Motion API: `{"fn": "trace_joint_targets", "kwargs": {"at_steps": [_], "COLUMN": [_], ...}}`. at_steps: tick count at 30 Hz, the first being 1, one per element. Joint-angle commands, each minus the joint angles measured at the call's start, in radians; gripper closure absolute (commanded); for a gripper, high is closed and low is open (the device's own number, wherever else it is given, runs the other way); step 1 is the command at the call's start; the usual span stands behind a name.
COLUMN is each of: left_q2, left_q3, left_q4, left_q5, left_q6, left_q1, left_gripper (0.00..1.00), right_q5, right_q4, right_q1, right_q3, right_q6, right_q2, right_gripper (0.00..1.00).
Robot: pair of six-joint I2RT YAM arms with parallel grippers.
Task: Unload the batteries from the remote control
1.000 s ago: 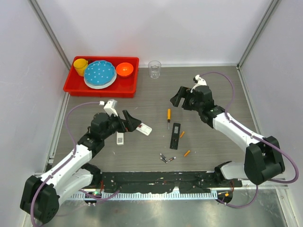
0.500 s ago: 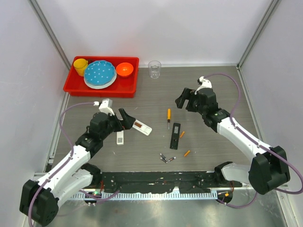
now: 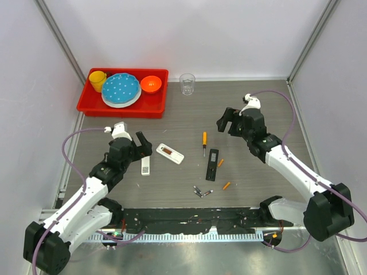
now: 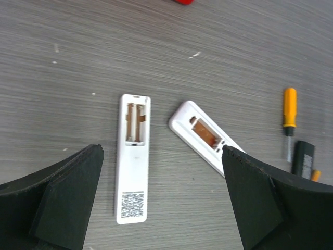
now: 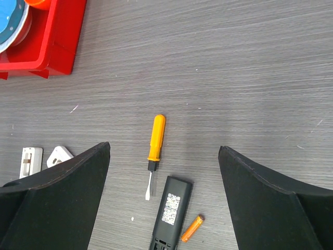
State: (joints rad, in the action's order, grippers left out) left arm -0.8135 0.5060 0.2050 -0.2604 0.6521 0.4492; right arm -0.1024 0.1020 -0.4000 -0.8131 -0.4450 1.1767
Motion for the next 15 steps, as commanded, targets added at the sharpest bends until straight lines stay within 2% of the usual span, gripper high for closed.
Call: {"fn": "trace_joint_targets", "kwargs": {"at_steps": [1,9,15], "left_q2": [0.011,-0.01,-0.027], "left_q3": [0.043,0.051,0.055], "left_q4": [0.056,0.099,0.119], "left_q5": [-0.131,-0.255,-0.293], "left_q6": [0.029,0.063,0.072], "left_q1": [-0.004,-0.004,-0.006], "left_gripper": [0.0,0.0,0.0], "right_q5": [-0.055,-0.102,-0.148], "right_q4": [-0.016,0.002,0.022], "right_q1": [-0.002,-0.002,-0.002], "right_q3": [0.011,0.02,0.031], "right_q6": [0.025,0.038,0.06], "right_q2": [-0.054,-0.077,-0.1], "right_gripper": [0.1,0.1,0.1]}}
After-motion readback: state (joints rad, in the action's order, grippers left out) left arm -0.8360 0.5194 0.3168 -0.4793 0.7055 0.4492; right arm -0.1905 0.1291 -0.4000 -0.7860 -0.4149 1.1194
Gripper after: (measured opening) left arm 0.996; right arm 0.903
